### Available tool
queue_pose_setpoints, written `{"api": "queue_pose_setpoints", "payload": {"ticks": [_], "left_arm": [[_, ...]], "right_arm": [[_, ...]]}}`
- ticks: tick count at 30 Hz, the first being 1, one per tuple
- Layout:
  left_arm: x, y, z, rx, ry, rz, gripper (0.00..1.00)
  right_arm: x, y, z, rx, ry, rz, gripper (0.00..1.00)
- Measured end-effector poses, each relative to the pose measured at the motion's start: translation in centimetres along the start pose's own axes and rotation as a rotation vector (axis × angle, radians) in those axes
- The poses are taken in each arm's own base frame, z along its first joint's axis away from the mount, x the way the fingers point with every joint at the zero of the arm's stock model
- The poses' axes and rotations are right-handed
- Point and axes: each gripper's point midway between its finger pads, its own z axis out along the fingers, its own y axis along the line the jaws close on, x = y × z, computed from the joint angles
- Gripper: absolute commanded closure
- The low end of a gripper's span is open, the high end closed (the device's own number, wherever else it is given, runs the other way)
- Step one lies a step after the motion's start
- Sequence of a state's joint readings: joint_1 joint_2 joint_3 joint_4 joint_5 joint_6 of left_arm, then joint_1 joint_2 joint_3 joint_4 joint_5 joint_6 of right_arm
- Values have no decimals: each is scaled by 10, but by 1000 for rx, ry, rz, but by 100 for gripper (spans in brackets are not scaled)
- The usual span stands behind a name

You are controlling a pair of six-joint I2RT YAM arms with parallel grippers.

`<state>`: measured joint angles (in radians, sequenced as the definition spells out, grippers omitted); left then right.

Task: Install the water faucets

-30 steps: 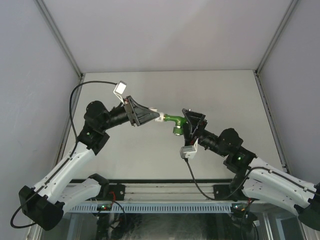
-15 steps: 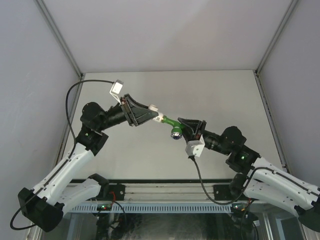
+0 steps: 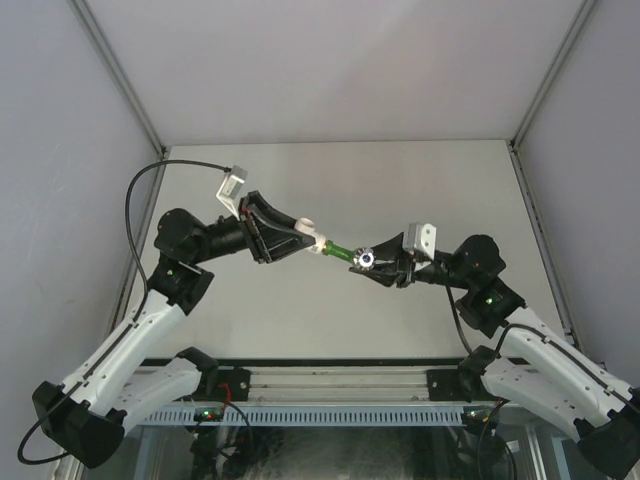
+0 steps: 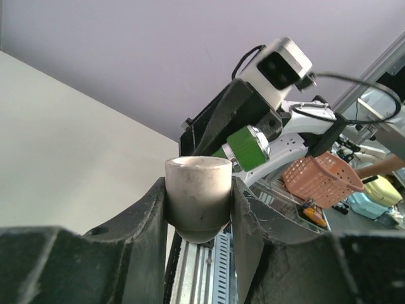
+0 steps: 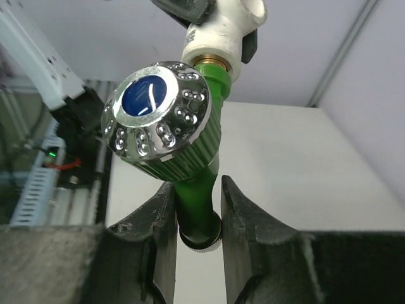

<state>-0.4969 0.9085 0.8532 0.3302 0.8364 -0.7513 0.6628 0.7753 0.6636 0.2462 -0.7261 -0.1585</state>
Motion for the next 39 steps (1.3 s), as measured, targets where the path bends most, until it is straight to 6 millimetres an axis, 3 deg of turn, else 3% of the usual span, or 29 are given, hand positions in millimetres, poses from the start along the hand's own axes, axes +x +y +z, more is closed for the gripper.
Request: {"api": "queue_pose_setpoints", "payload": {"ticks": [11,20,25,32,39], "left_arm": [[3,-6,-2,38,15,156,100],[10,2,0,28,37,266,100],[12,7,1,11,41,316,100],[11,6,2,-2,28,328,100],[0,-11,0,31,-33,308,100]], "right_arm": [[-17,-8,-5,-3,-56,568,100],[-13,-21,-9,-23,-35,1067,100],[-8,-28,-10,-35,-2,1326,95],[-13,-30,-14,-23,-7,1391,55],[-23,-45,-29,145,-98,1194,38]]}}
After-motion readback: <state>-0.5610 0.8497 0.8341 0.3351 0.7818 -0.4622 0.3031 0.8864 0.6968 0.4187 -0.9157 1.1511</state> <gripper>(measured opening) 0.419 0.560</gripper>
